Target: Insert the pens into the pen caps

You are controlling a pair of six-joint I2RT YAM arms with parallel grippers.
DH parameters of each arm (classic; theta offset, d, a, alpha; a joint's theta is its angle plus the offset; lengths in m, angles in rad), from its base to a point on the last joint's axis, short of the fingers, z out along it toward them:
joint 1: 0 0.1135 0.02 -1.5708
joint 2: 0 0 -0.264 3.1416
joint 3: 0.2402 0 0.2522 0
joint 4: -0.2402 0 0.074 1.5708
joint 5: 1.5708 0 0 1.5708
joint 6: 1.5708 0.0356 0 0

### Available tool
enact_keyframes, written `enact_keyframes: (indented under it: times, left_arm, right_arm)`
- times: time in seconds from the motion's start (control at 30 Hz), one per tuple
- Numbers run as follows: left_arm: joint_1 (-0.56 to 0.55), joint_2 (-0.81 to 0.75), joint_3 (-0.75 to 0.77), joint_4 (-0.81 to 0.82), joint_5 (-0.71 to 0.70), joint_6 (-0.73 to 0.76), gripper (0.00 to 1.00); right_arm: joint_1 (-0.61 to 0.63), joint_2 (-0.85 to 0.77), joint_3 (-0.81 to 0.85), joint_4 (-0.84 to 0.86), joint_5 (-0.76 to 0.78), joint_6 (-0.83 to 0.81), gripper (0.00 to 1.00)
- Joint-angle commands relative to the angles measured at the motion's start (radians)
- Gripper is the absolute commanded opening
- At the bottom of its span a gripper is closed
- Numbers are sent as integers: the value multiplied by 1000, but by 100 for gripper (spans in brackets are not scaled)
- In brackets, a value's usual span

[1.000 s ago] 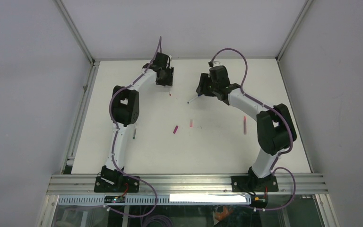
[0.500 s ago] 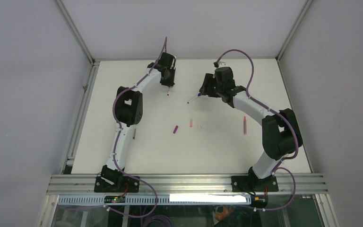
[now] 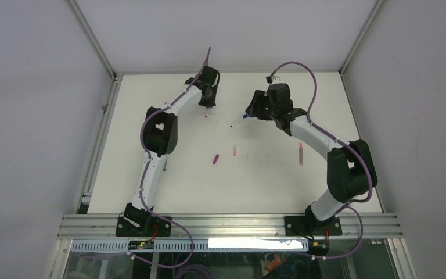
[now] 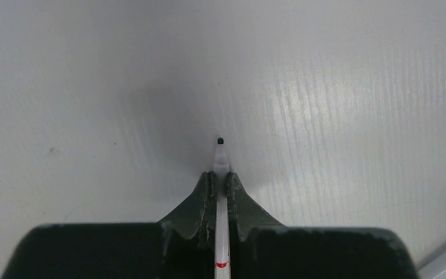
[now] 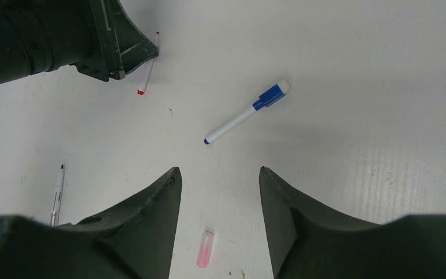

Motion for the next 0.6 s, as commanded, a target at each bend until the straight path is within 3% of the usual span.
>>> enact_keyframes:
  times: [0.0,0.17,0.33,0.57]
  left_arm:
    - [3,-67,-54,-2,87,1,0]
    - [34,-253,-273,262,316,-15,0]
    - [38,-407,-463,456,462,21,0]
    - [71,-609,-797,917,671,-143,0]
  right_arm:
    - [-1,-53,-34,93,-42,35,55]
    - [14,-75,-113,246,-101,41,56]
    - [32,-80,-97,250,-195,42,55]
    - [45,-48,-99,391,-301,36,49]
